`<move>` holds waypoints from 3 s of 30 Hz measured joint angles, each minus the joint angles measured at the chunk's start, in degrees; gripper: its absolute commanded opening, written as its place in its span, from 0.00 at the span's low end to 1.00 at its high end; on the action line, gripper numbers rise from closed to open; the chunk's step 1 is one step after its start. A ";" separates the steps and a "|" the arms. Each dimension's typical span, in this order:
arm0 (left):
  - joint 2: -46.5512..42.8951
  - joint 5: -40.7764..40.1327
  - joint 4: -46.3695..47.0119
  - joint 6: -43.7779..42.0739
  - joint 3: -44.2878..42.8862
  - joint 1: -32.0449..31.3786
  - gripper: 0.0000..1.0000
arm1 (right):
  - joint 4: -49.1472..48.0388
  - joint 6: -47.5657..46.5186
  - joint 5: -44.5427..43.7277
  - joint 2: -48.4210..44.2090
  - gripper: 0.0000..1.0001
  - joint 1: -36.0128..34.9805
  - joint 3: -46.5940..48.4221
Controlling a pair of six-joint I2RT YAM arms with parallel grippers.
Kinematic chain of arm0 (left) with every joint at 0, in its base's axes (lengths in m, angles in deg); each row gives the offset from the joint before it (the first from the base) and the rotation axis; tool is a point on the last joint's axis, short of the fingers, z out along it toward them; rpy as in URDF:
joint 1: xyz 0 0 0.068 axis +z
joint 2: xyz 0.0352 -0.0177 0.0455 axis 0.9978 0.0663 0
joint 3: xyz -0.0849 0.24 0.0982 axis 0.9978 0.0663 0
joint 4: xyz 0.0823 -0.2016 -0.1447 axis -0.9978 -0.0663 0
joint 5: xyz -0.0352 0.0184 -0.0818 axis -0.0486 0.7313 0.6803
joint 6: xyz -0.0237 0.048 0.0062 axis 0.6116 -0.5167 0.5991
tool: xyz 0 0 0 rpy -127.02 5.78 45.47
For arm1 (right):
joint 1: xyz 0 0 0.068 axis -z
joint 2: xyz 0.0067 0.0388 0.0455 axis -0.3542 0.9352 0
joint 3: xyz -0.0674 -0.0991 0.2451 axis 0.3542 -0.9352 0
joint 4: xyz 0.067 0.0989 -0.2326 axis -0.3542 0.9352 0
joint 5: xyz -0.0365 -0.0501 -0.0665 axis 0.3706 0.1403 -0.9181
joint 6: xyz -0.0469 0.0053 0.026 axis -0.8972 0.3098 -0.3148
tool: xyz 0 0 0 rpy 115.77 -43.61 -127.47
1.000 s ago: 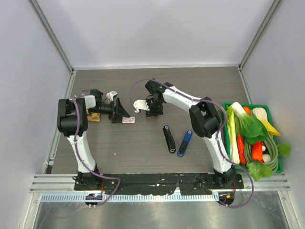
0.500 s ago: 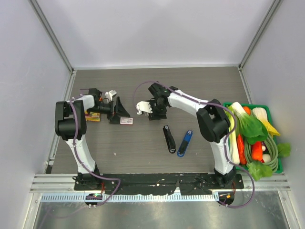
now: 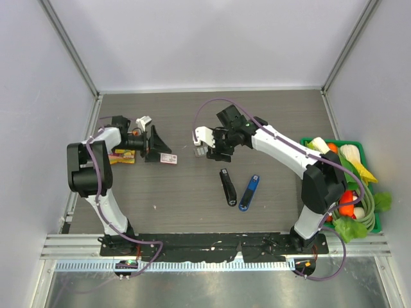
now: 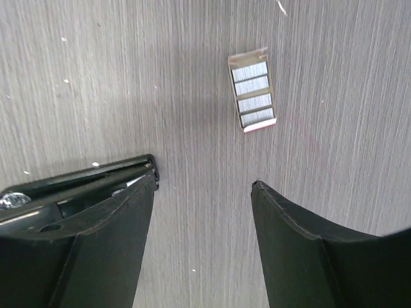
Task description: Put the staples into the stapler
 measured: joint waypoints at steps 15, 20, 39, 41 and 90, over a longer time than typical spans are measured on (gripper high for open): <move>-8.79 -10.84 10.75 10.64 4.00 2.21 1.00 | -5.07 5.55 2.93 -4.63 0.67 -0.04 -5.66; -10.16 -13.90 7.32 9.33 -2.93 1.84 1.00 | -6.84 6.32 2.93 -4.63 0.67 -0.04 -6.16; -12.09 -13.73 -3.06 -10.14 -12.17 -13.86 1.00 | -8.61 12.26 1.51 -20.15 0.73 3.54 -12.98; -11.43 -14.84 -5.27 -16.81 -14.69 -21.68 1.00 | -8.76 13.03 1.49 -25.51 0.75 6.64 -14.12; 17.73 -24.50 -23.04 -85.74 -32.15 -52.92 0.44 | -14.45 20.39 11.87 -51.76 0.82 41.59 -34.64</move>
